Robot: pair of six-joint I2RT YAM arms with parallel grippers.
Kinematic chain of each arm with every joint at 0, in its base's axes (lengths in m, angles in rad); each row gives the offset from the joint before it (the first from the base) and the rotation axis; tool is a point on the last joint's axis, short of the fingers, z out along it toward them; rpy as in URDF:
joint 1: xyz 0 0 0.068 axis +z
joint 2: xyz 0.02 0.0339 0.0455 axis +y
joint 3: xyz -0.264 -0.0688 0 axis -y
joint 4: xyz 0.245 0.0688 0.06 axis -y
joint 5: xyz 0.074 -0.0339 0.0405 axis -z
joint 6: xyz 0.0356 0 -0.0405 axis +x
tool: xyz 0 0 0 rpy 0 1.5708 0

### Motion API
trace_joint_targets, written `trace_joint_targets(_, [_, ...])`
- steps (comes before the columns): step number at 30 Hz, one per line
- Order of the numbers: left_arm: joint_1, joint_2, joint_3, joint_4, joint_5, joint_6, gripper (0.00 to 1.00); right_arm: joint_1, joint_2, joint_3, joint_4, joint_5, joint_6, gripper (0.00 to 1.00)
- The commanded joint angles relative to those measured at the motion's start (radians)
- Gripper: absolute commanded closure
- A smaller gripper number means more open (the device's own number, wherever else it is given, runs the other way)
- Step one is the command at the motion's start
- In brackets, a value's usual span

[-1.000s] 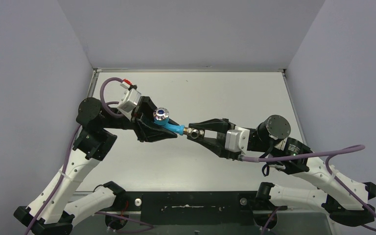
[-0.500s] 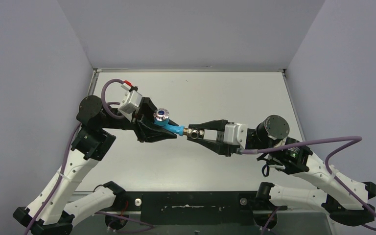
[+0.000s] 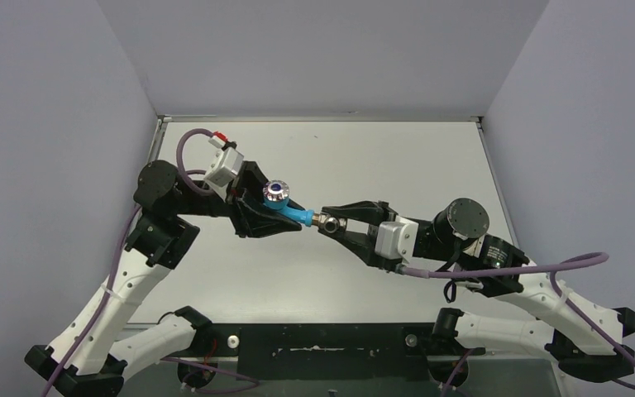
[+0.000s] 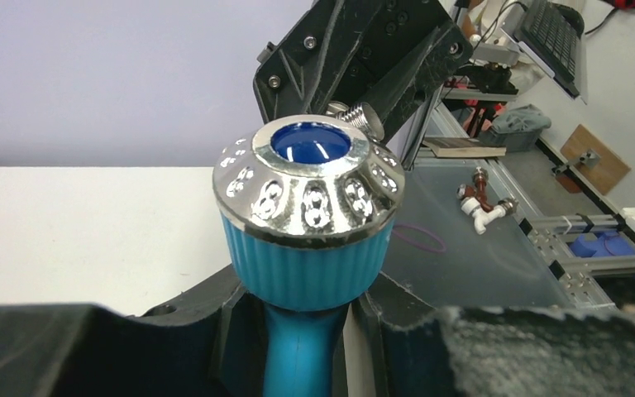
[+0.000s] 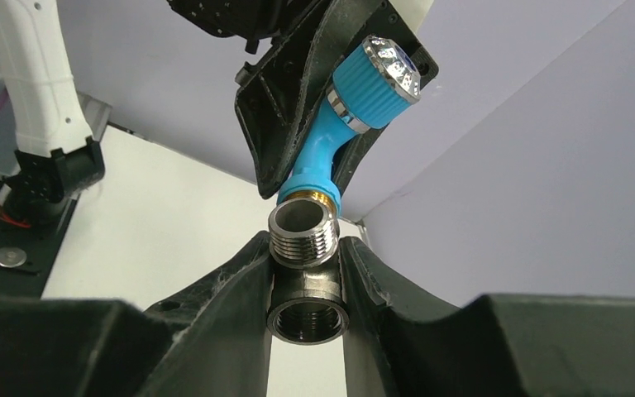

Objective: Install the water faucets
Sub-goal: Install the water faucet onto the adaptor.

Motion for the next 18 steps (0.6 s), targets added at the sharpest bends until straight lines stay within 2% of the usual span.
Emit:
trace_joint_targets(1, [-0.007,-0.004,0.013,0.094,-0.041,-0.075,1.0,0.002,0.024,0.032,0.001,0.186,-0.212,1.0])
trace_joint_targets(10, [-0.007,0.004,-0.006,0.078,-0.067,-0.123,1.0,0.016,-0.014,-0.016,0.0,0.326,-0.441,1.0])
trace_joint_targets(18, [-0.007,0.008,-0.054,0.165,-0.108,-0.211,1.0,0.049,-0.022,-0.054,0.068,0.412,-0.533,1.0])
